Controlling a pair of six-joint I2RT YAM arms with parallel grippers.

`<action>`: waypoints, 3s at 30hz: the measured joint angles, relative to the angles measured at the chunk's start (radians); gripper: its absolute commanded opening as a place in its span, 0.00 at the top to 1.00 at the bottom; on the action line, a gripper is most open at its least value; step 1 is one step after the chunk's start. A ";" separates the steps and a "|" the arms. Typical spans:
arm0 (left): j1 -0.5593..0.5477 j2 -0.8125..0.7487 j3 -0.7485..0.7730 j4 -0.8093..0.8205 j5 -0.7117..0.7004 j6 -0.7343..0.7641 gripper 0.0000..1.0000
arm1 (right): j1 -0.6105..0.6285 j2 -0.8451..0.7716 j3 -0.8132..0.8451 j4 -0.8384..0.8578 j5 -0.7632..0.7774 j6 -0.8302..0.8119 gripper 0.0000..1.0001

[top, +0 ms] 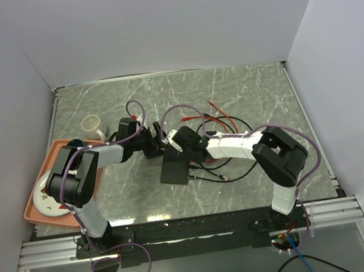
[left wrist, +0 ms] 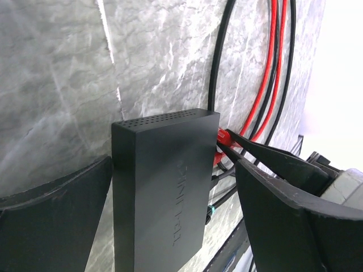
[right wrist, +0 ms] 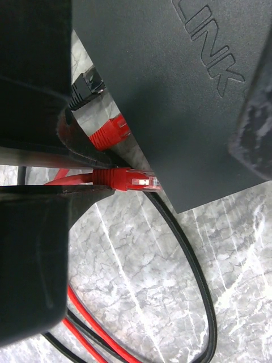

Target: Insert the plug into the switch port

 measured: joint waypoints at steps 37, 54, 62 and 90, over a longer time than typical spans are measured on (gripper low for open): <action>-0.027 0.052 0.071 -0.043 -0.008 0.136 0.22 | 0.060 -0.032 -0.059 0.023 0.063 0.050 1.00; -0.026 0.049 0.077 -0.069 -0.007 0.164 0.35 | 0.051 -0.047 -0.059 0.023 -0.021 0.031 1.00; -0.026 0.048 0.051 -0.061 -0.034 0.187 0.57 | 0.061 -0.047 -0.059 0.014 -0.014 0.047 1.00; -0.041 0.026 -0.050 0.094 0.020 0.191 0.67 | 0.069 -0.193 -0.294 0.261 -0.075 0.060 1.00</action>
